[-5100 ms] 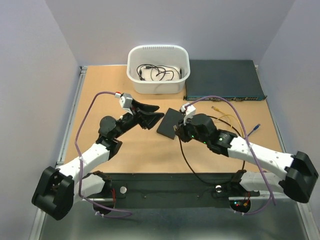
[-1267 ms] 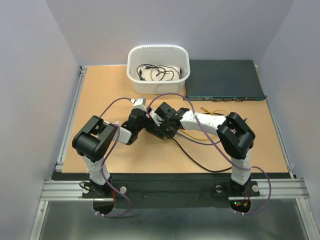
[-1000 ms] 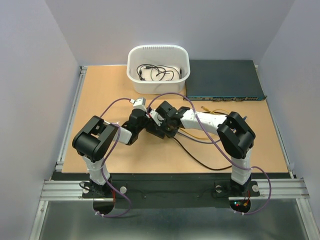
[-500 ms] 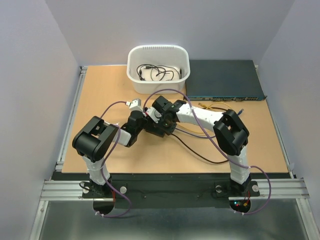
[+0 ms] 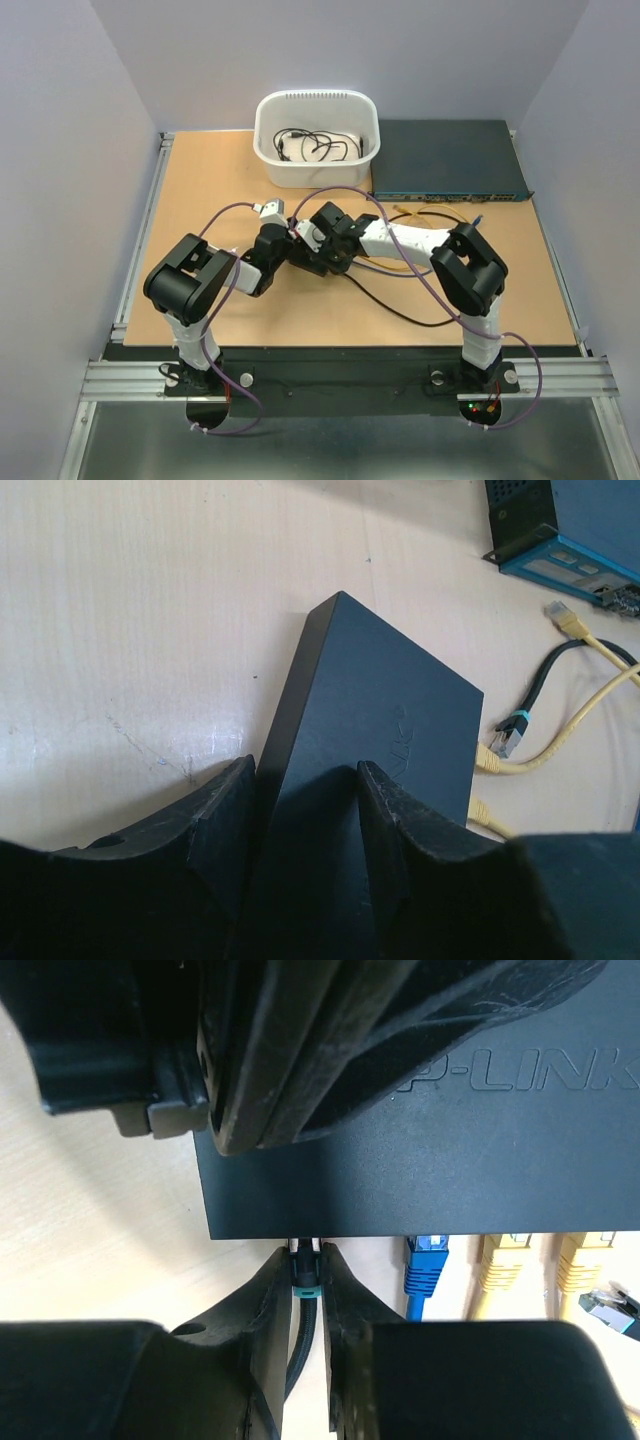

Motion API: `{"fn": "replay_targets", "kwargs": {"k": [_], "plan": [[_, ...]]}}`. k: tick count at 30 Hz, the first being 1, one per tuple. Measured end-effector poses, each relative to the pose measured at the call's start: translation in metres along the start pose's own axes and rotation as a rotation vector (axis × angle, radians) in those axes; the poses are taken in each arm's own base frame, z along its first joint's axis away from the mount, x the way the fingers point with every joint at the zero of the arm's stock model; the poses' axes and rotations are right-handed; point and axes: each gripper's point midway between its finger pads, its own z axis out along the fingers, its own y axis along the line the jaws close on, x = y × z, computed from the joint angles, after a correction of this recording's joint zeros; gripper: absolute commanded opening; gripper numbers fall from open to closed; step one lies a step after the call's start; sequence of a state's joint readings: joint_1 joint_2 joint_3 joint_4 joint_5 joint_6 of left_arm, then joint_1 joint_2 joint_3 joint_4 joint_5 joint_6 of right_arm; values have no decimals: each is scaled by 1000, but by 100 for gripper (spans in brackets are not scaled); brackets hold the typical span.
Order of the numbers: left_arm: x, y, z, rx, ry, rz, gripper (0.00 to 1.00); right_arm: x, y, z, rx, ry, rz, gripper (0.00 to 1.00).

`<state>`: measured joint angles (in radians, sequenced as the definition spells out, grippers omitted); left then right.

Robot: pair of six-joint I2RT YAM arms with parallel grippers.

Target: Insert the plug into the switch port

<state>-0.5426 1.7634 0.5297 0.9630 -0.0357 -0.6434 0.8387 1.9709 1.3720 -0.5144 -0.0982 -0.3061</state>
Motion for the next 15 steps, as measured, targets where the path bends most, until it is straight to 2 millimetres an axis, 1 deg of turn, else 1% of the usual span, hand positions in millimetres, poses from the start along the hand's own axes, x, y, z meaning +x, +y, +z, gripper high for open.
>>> {"fn": "replay_targets", "kwargs": {"k": [5, 10, 15], "plan": [[1, 1, -3, -9, 10, 20, 54, 0, 0, 1, 7, -12, -3, 0], [1, 4, -10, -36, 31, 62, 55, 0, 1, 1, 31, -38, -15, 1], [1, 5, -14, -50, 53, 93, 55, -1, 0, 1, 58, -53, -24, 9]]}}
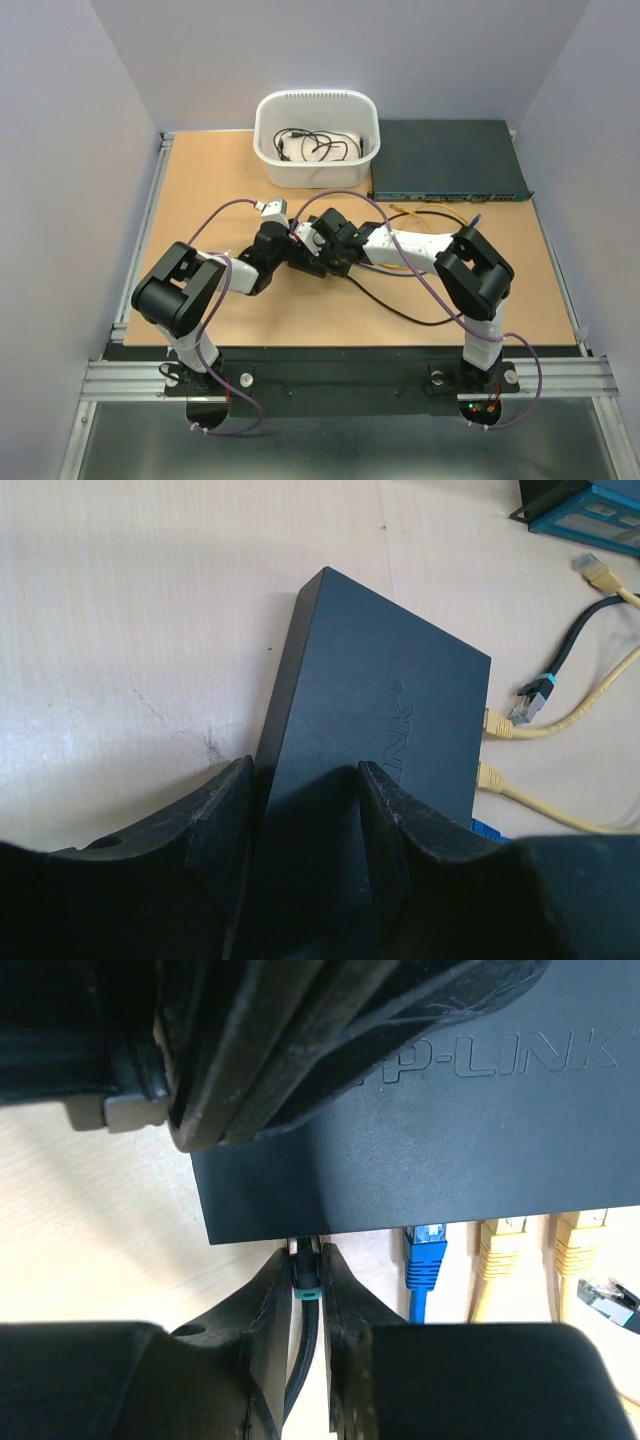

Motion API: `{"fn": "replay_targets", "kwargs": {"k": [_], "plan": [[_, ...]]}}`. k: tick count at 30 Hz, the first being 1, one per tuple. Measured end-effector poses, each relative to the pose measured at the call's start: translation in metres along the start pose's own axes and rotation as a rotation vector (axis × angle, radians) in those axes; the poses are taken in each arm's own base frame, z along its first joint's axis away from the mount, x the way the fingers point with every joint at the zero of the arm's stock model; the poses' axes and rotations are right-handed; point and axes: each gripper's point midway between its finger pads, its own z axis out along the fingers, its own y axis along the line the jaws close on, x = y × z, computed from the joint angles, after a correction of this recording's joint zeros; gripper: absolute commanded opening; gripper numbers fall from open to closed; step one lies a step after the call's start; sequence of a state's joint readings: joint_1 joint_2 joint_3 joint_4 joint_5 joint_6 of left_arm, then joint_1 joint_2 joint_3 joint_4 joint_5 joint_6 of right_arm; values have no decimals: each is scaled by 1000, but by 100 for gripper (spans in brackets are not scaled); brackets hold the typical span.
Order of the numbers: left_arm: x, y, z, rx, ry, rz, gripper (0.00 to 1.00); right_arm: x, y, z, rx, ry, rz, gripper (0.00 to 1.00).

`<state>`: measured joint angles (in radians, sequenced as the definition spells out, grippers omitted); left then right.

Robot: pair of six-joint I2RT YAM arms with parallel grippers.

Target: Insert the plug into the switch port

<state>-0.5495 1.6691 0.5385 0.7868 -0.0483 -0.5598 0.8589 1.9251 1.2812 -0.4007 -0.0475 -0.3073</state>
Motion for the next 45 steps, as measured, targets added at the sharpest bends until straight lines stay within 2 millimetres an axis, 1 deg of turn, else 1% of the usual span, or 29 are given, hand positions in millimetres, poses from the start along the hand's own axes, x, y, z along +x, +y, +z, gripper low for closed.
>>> {"fn": "replay_targets", "kwargs": {"k": [4, 6, 10, 11, 17, 23, 27, 29, 33, 36, 38, 39, 40, 41, 43, 45], "plan": [[0, 1, -3, 8, 20, 22, 55, 0, -2, 0, 18, -14, -2, 18], [0, 3, -4, 10, 32, 25, 55, -1, -1, 0, 21, -26, -4, 24], [-3, 10, -6, 1, 66, 22, 56, -12, -2, 5, 35, -90, 7, 29], [-4, 12, -7, 0, 78, 23, 56, -14, -3, 6, 38, -102, 11, 32], [-11, 21, -7, -18, 127, 8, 56, -23, -5, 10, 56, -170, 25, 40], [-15, 25, -8, -45, 173, 3, 56, -26, -5, 9, 66, -210, 40, 47], [-24, 27, -11, -62, 180, 7, 56, -30, -6, -2, 80, -245, 56, 52], [-30, 28, -11, -69, 175, 7, 56, -35, -8, -13, 88, -272, 61, 56], [-41, 28, -9, -72, 160, 5, 56, -45, -13, -34, 120, -326, 73, 58], [-45, 27, -9, -74, 155, 6, 56, -49, -16, -49, 141, -357, 83, 60], [-47, 27, -12, -79, 151, 9, 57, -48, -17, -57, 157, -368, 94, 63], [-49, 26, -14, -81, 148, 10, 57, -46, -18, -62, 167, -372, 105, 78], [-51, 25, -16, -82, 140, 14, 58, -45, -19, -66, 177, -379, 123, 85], [-56, 24, -19, -82, 128, 15, 59, -44, -20, -70, 184, -386, 128, 99], [-68, 18, -26, -75, 95, 18, 60, -38, -19, -80, 195, -398, 161, 100], [-89, 7, -38, -54, 33, 22, 61, -33, -17, -85, 198, -406, 195, 100]]}}
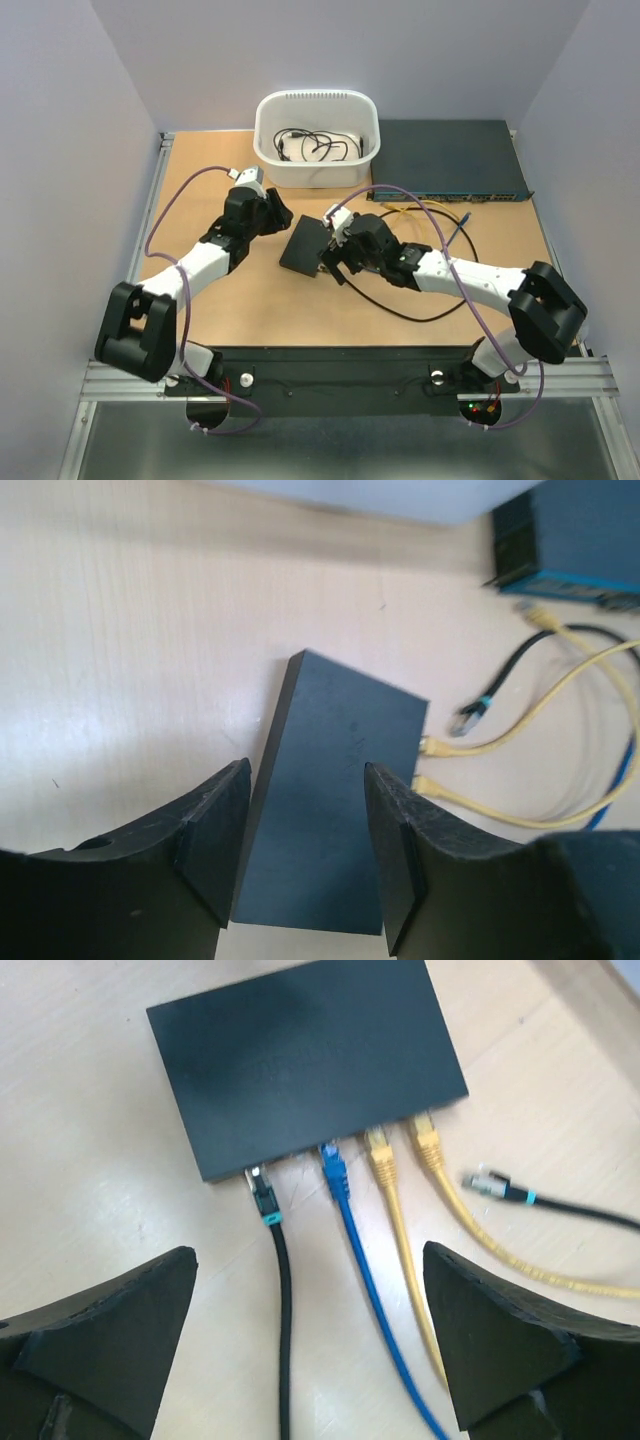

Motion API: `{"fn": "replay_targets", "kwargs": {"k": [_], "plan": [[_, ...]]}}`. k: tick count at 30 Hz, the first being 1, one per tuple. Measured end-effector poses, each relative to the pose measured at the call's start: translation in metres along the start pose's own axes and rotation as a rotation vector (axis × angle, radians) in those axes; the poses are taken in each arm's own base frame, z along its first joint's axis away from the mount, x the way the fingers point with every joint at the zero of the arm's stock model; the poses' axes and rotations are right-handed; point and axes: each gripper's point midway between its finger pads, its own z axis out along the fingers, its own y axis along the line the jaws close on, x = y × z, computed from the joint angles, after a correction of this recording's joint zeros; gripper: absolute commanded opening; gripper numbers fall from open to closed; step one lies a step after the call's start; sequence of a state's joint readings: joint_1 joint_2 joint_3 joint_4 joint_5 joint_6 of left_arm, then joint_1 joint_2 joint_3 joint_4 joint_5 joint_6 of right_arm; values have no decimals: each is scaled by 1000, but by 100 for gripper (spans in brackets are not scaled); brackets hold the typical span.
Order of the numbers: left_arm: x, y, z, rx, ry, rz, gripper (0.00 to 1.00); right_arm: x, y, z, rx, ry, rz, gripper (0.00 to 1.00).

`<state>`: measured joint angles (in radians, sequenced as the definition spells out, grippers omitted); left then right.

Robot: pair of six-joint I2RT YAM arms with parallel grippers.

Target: Insert the plug into the switch port

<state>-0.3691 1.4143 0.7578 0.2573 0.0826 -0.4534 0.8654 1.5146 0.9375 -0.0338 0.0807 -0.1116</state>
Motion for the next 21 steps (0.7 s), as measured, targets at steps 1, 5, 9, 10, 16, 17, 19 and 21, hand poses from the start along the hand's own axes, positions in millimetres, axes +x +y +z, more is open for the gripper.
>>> {"fn": "replay_targets", "kwargs": {"k": [1, 5, 9, 10, 16, 17, 19, 21], "plan": [[-11, -5, -8, 12, -34, 1, 61, 3, 0, -4, 5, -1, 28, 100], [-44, -27, -41, 80, -144, -3, 61, 19, 1, -21, 22, 2, 122, 100], [-61, -46, -74, 154, -196, -5, 61, 25, 4, -37, 25, -19, 220, 100], [-61, -47, -80, 162, -194, -3, 61, 25, 3, -43, 31, -33, 246, 100], [-59, -49, -125, 159, -171, 48, 61, 12, -8, -78, 84, -145, 357, 100], [-63, -51, -132, 157, -173, 66, 61, 10, -9, -84, 87, -160, 369, 100], [-72, -55, -147, 162, -190, 105, 61, 4, -11, -95, 93, -188, 400, 100], [-76, -55, -158, 163, -219, 138, 61, -1, -12, -105, 88, -222, 431, 100]]}}
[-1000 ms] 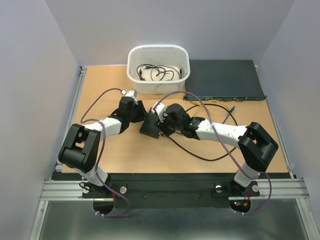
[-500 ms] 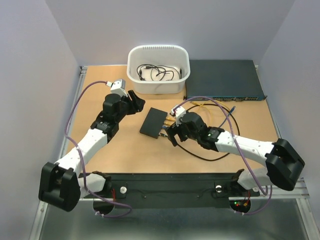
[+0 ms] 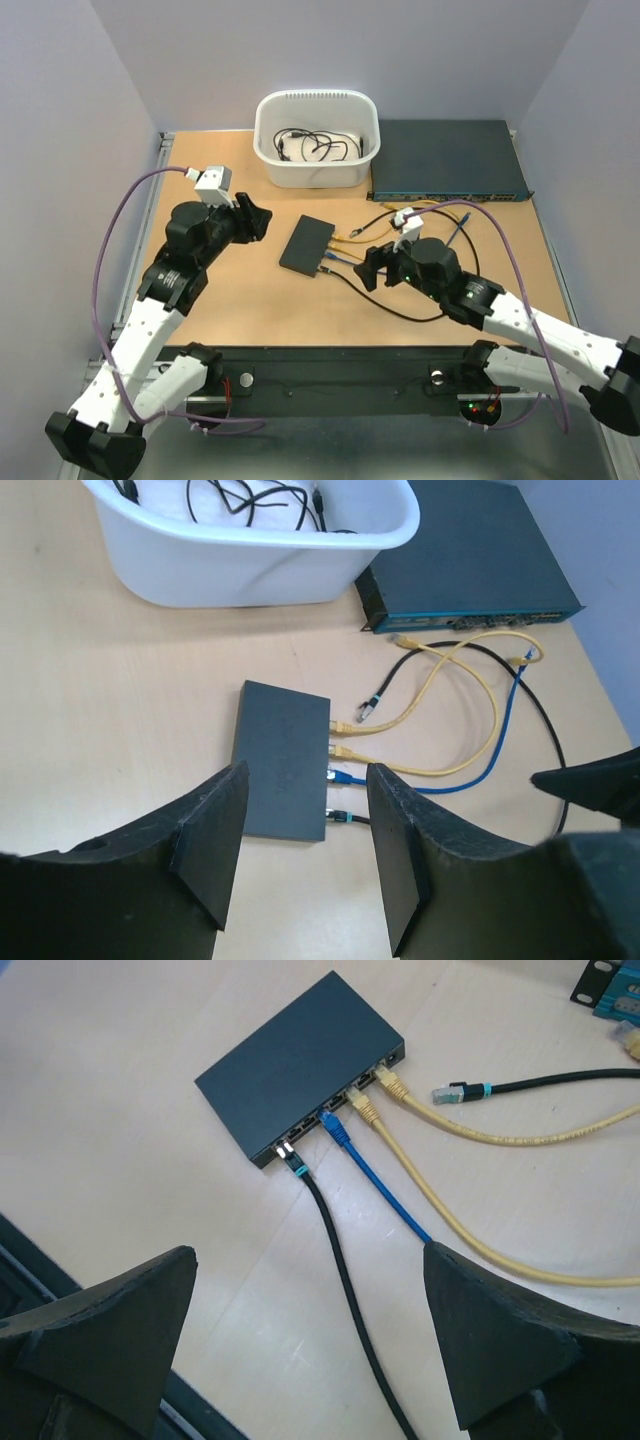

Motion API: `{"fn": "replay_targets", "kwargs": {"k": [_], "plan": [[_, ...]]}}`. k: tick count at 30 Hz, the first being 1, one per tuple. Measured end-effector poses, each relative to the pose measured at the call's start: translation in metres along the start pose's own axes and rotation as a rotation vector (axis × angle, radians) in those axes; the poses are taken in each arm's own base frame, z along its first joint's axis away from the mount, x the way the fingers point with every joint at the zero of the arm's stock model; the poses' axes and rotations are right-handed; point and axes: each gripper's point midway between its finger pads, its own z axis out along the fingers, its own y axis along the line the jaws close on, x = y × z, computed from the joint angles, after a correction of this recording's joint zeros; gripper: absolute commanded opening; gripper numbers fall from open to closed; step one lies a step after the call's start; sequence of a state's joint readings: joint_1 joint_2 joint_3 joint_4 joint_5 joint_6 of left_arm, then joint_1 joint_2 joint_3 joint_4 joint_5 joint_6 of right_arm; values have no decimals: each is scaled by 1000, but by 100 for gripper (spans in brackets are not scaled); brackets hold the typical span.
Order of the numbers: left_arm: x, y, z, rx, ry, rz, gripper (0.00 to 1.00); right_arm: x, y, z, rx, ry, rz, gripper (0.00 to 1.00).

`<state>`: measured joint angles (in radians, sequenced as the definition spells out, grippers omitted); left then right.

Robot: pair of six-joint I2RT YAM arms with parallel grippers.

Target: Insert the plug into the switch port

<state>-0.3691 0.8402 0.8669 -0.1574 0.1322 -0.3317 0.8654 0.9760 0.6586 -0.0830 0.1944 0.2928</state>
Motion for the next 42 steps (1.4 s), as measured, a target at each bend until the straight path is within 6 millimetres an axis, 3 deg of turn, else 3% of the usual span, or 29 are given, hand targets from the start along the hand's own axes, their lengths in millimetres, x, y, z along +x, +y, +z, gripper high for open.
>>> {"fn": "replay_targets", "kwargs": {"k": [7, 13, 21, 25, 28, 34, 37, 42], "plan": [[14, 7, -30, 17, -55, 79, 62, -24, 2, -44, -41, -115, 107, 100], [6, 7, -36, 12, -99, 102, 62, -55, 0, -77, -49, -255, 308, 100], [1, -2, -44, 46, -126, 34, 62, -79, 4, -93, -73, -319, 511, 100], [-25, -29, -64, 155, -232, -95, 67, -71, 2, -93, -72, -314, 530, 100], [-50, -48, -80, 231, -305, -197, 68, -51, -5, -86, -46, -286, 544, 100], [-136, -90, -122, 380, -472, -422, 71, -9, -13, -65, 16, -179, 523, 100], [-153, -100, -122, 411, -471, -495, 72, -1, -13, -59, 28, -142, 499, 100], [-161, -103, -121, 407, -448, -594, 82, 11, -15, -50, 53, -93, 471, 100]]}}
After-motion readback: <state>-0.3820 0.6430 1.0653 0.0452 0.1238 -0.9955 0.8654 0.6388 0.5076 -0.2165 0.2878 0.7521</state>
